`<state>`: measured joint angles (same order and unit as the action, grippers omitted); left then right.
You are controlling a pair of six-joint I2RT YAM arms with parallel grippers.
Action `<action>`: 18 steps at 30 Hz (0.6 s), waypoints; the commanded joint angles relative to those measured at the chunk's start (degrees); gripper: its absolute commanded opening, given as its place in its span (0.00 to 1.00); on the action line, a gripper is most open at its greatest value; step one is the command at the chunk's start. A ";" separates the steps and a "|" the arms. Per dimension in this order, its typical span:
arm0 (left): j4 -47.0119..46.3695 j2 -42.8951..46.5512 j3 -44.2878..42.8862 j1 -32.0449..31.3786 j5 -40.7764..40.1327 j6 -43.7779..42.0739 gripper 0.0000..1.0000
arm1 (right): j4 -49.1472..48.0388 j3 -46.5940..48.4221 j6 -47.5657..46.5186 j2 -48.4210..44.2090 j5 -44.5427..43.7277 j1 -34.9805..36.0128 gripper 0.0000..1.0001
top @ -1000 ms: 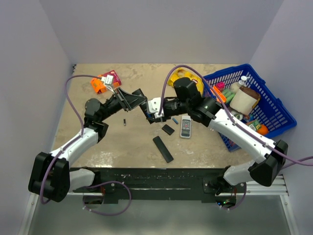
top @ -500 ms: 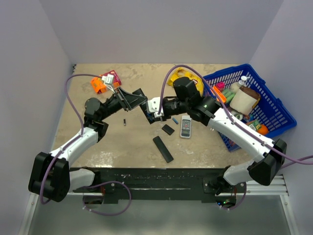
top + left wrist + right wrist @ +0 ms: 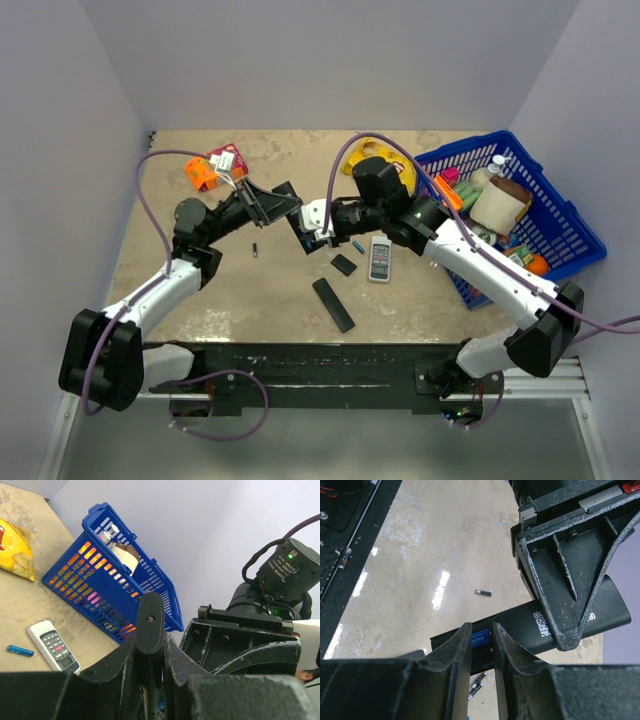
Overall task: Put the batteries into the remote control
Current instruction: Load the battery into the remote control.
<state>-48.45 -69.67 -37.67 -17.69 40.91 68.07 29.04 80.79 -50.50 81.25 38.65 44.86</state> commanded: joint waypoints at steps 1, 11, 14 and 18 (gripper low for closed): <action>-6.66 0.06 -3.20 -0.06 -1.52 3.11 0.00 | 5.15 0.25 -0.83 0.84 0.90 -0.13 0.25; -8.59 -0.12 -5.83 -0.06 -3.81 3.91 0.00 | 7.79 -3.54 -0.91 0.92 0.63 -0.21 0.22; -8.42 0.06 -6.62 -0.06 -4.25 3.30 0.00 | 7.88 -4.50 -0.57 1.10 0.46 -0.04 0.22; -8.77 0.23 -7.68 -0.06 -4.26 2.33 0.00 | 8.14 -5.65 -0.30 1.45 -0.07 -0.39 0.22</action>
<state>-47.90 -71.26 -39.03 -17.78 40.73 68.10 27.42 78.76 -52.10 81.25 38.79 44.58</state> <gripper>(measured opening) 0.233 0.222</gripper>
